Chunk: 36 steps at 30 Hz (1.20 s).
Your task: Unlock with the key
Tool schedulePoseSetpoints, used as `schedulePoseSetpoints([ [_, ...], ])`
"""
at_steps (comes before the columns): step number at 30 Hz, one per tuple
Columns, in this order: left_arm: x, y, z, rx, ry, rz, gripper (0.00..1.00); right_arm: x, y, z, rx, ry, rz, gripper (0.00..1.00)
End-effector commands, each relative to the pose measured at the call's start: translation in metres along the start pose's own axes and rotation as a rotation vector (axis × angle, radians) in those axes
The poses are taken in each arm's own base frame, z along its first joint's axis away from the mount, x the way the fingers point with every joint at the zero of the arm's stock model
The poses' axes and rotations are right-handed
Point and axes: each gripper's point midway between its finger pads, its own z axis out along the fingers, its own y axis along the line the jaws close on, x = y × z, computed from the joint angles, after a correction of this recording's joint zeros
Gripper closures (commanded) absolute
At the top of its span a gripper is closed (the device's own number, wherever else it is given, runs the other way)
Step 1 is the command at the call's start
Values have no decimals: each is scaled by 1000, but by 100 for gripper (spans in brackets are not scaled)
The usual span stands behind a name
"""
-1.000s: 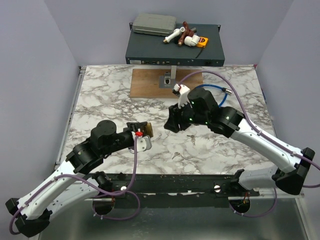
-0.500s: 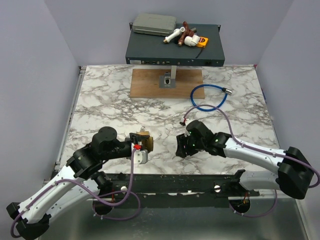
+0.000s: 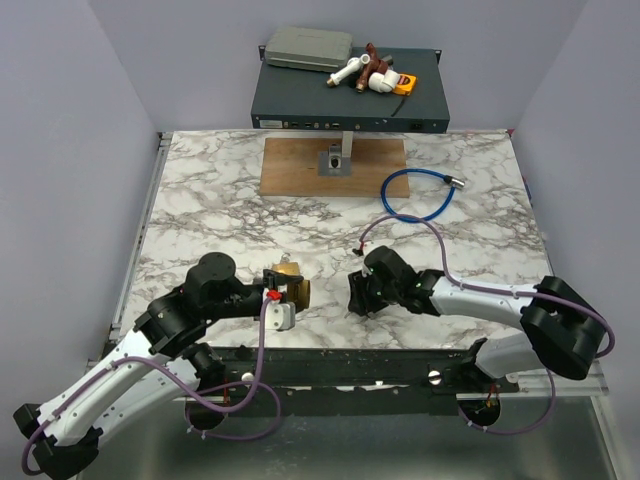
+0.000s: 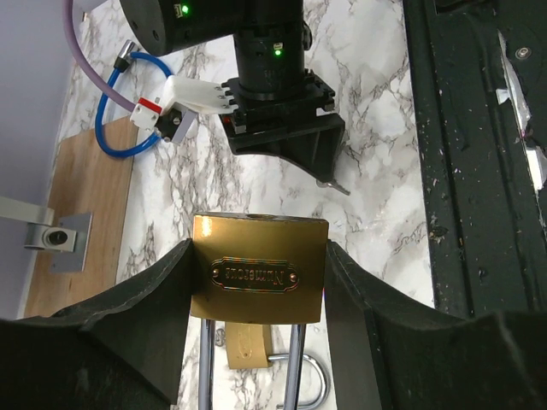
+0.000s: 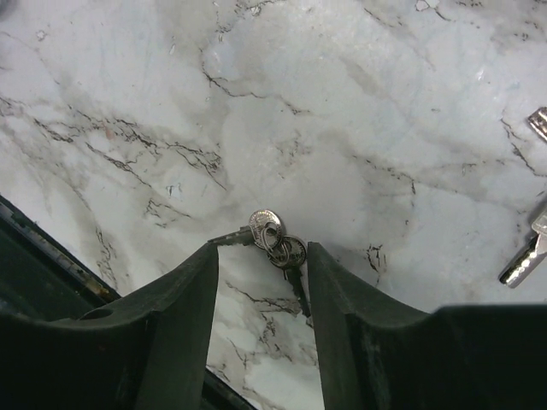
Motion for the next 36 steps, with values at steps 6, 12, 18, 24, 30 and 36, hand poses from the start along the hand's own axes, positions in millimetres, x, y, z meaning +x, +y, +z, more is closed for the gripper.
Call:
schedulePoseSetpoints([
  [6, -35, 21, -6, -61, -105, 32, 100, 11, -3, 10, 19, 3, -33, 63],
  [12, -39, 27, -7, -84, -107, 28, 100, 23, -4, 13, 30, 31, -19, 69],
  [18, -42, 29, -8, -88, -110, 27, 100, 31, -10, 18, 88, 47, -14, 91],
  [24, -45, 32, -8, -88, -114, 31, 100, 24, -5, 9, 80, -11, 38, 99],
  [30, -45, 39, -3, -143, -133, -90, 100, -32, 41, -37, -135, -241, 58, 99],
  [36, -32, 40, 12, -165, -141, -253, 100, -67, 64, -80, -218, -336, 30, 99],
])
